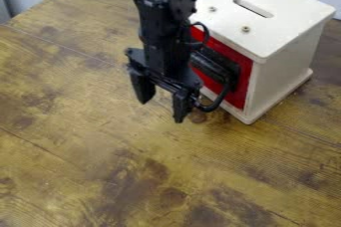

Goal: Close the drawer

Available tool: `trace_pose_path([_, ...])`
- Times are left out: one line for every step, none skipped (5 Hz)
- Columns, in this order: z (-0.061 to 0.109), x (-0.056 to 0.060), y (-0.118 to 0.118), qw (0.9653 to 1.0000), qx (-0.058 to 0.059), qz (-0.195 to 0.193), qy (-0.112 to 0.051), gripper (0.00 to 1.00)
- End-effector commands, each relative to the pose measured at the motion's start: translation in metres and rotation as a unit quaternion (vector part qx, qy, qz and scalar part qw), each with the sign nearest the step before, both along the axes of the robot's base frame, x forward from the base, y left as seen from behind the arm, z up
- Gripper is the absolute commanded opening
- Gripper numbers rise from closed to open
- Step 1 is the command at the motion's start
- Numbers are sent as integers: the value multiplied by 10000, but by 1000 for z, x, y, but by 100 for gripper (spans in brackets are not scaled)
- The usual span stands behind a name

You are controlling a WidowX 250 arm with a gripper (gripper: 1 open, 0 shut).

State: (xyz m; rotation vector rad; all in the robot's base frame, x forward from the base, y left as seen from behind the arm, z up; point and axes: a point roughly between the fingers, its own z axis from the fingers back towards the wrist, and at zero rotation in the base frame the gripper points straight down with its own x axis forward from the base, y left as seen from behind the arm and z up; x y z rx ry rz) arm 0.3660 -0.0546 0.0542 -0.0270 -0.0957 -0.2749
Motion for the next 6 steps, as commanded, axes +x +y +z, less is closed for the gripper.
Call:
trace_pose_path([11,26,8,9981,-14,-500,-371,100])
trace_pose_path([14,34,17,9979,40,-460,-451,100])
trace_pose_path([21,43,22,9975,89,-411,-569,100])
trace_pose_path([27,53,28,9956,62,-604,-708,100])
trace_pose_path([31,61,33,9935,-14,-789,-819,100])
trace_pose_path([35,63,32,9912,-47,-990,-875,100])
